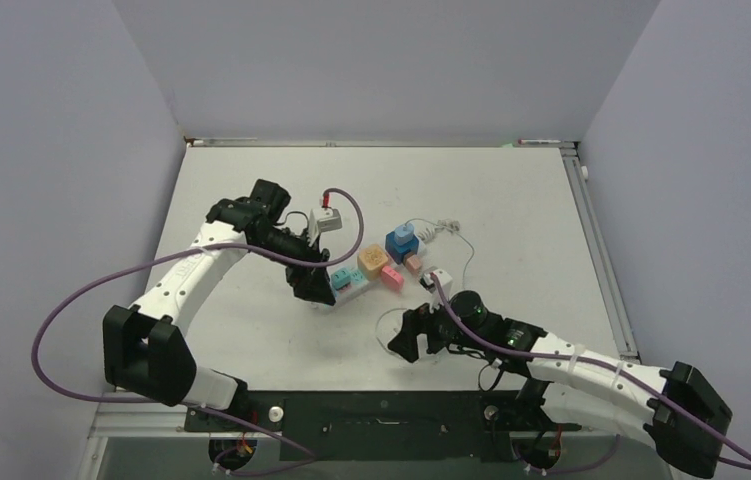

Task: Insert the plug
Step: Pick up the plug from the center of the board.

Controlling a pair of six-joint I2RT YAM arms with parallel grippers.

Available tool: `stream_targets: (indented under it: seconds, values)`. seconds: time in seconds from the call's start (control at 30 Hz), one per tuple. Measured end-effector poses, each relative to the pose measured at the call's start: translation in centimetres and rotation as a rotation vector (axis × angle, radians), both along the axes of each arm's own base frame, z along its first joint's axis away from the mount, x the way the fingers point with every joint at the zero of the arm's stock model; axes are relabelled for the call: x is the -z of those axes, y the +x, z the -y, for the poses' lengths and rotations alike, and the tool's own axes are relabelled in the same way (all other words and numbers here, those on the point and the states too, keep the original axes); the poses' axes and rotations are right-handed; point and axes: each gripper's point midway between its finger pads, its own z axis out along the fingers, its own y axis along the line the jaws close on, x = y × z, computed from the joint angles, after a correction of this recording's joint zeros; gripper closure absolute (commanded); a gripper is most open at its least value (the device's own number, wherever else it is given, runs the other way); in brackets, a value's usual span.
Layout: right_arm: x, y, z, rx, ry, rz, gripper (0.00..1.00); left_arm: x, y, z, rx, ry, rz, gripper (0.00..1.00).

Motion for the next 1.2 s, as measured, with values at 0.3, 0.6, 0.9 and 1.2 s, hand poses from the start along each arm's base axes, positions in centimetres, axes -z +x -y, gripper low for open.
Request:
stream_targets:
  seconds: [0.3, 0.6, 0.9, 1.2]
  values:
    - [5.4, -2.4, -0.3, 0.021, -0.026, -0.121, 0.1, 1.2, -0.6, 1.0, -0.002, 0.01, -0.003, 0.26]
    - [5.8, -0.5, -3.2, 0.054, 0.077, -0.144, 0.09, 2.9, 0.3, 1.3, -0.013, 0.054, 0.052, 0.27]
    - [5.5, 3.0, -2.4, 0.187, 0.13, -0.153, 0.04, 5.2, 1.1, 0.5, -0.014, 0.113, 0.106, 0.34]
    - [4.8, 3.1, -1.2, 0.186, 0.077, -0.126, 0.1, 7.7, 0.1, 0.5, 0.048, 0.151, 0.087, 0.19]
